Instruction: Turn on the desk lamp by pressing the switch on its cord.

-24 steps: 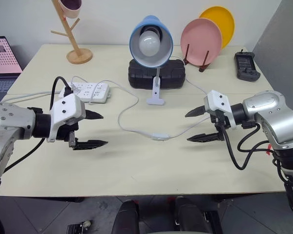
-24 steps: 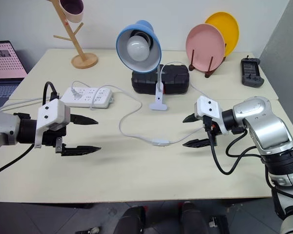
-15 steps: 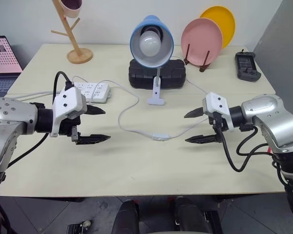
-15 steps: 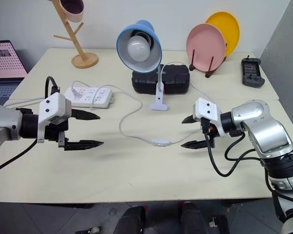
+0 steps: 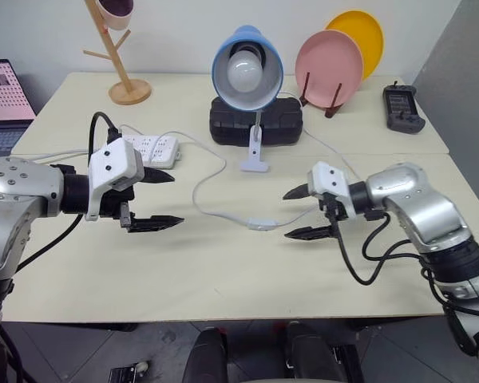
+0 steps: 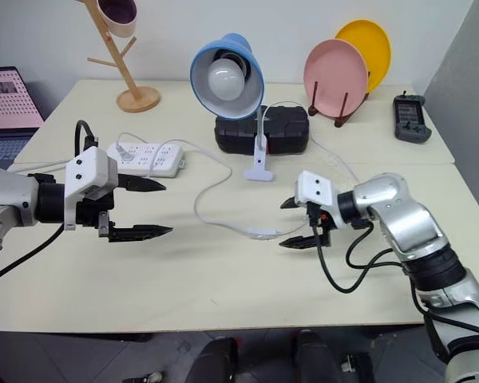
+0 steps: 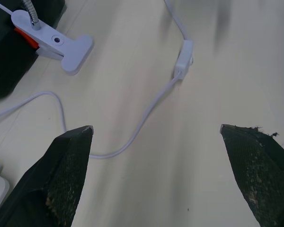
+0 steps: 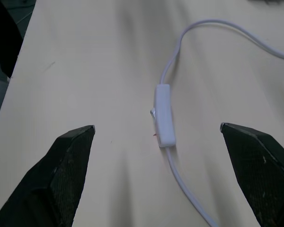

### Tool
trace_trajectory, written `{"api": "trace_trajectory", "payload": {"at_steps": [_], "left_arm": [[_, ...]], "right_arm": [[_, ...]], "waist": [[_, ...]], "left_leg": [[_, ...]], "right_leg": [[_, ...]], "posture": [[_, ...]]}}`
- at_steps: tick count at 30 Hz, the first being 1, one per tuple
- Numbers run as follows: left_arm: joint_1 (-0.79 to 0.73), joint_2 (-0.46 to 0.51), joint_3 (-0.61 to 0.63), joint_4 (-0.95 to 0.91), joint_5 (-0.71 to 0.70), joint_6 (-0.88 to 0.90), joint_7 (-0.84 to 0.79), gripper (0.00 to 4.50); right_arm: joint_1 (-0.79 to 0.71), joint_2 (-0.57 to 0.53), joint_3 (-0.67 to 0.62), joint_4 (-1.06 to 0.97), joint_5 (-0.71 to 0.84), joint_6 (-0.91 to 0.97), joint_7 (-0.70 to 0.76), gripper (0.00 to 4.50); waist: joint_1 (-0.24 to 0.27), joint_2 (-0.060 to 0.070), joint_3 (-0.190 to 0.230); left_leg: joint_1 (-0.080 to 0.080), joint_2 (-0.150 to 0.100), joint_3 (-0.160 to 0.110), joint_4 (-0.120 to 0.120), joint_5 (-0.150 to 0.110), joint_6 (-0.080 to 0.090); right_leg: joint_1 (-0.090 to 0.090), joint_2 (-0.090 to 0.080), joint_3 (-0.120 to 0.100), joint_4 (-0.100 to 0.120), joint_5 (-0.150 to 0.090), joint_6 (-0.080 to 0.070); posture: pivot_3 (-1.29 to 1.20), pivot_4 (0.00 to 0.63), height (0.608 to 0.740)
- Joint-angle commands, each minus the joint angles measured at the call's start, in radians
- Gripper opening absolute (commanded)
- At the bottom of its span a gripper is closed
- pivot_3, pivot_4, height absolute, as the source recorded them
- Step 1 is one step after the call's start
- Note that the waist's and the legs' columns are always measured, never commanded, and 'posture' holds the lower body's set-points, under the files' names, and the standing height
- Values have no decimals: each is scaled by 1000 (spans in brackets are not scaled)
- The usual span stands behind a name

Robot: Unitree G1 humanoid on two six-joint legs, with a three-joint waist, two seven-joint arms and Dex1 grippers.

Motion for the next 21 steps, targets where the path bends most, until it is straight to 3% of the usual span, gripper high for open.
{"api": "trace_trajectory", "payload": {"at_steps": [1, 13, 21], "left_arm": [[-5, 5, 11, -39, -9, 1, 1, 4500], [14, 14, 9, -44, 14, -25, 0, 4500], [18, 14, 11, -49, 11, -21, 2, 4500]], "right_arm": [[-34, 33, 30, 66, -55, -98, -11, 4459], [-74, 163, 76, 307, -144, -223, -31, 4459], [-86, 193, 65, 391, -167, -264, -18, 2460]], "waist": [[0, 0, 0], [1, 0, 0], [1, 0, 0]], "left_leg": [[0, 0, 0, 0, 0, 0], [0, 0, 0, 0, 0, 0], [0, 0, 0, 0, 0, 0]], "right_leg": [[0, 0, 0, 0, 0, 0], [0, 0, 0, 0, 0, 0], [0, 0, 0, 0, 0, 0]], "posture": [[0, 150, 740], [0, 150, 740], [0, 150, 740]]}}
